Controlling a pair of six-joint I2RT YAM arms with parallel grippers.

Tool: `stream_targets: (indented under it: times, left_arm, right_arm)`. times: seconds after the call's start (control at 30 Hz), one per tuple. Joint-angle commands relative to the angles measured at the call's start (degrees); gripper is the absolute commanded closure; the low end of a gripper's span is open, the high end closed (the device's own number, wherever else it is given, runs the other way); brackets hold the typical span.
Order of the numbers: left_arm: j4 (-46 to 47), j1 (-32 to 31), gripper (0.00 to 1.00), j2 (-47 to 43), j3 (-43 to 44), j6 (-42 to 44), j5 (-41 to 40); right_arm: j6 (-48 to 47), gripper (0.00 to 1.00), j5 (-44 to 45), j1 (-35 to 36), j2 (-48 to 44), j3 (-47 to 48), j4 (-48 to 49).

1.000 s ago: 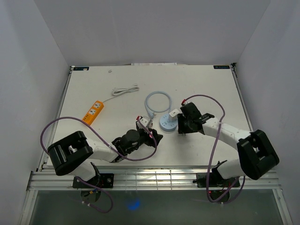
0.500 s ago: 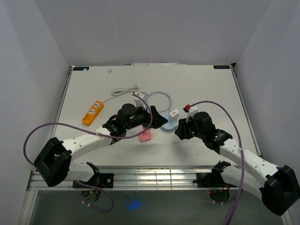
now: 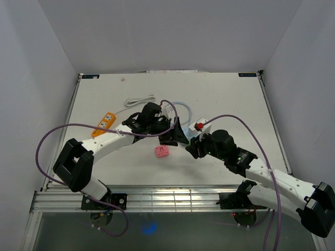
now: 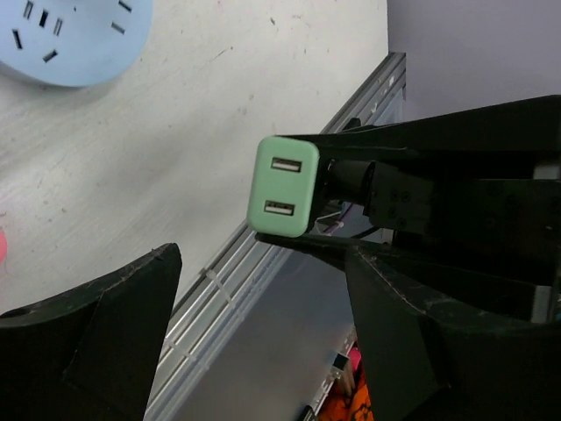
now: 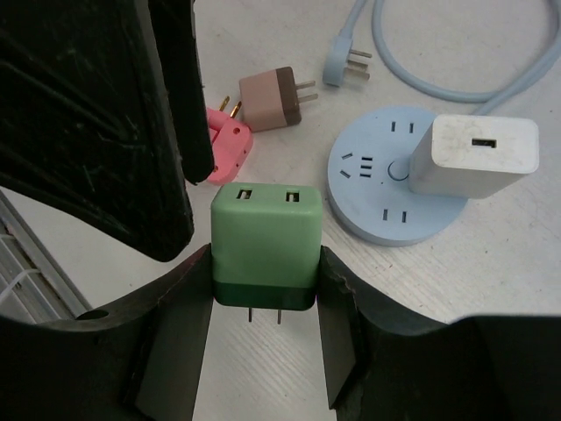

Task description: Insert the plug

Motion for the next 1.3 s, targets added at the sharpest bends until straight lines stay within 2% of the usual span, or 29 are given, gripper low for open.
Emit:
stream_targets:
  times: [0.0,0.23,0.67,0.87,0.97,1.27]
  left_arm:
    - [-5.47,0.02,0.14,-1.31,2.31,-0.21,2.62]
    - [-5.21,0.02,0.15,1.15,2.93,-1.34,6.04]
    - [-5.56,0.9,0.16,4.05,7.15,-1.52,4.72]
    - [-4.69,0.98,0.26,5.54,7.5,-1.7,4.9]
    - [-4.42,0.98,0.36,5.81,7.68,-1.61,5.16]
    - [-4.07,0.98,0.5,6.86,7.85,-1.08,6.13]
  right_arm:
    - [-3.03,0.69,2.58,0.72,-1.93,-0.51,6.46]
    - [-4.78,0.69,0.74,1.16,-3.43,-1.31,7.0]
    - [-5.84,0.69,0.3,3.18,-4.75,-2.62,7.87]
    - [-6.28,0.69,-1.44,3.36,-5.1,-2.54,7.79]
    - [-6.37,0.69,-1.2,3.36,-4.66,-2.71,7.96]
    - [-6.54,0.69,-0.93,3.62,-3.17,-2.01,7.26]
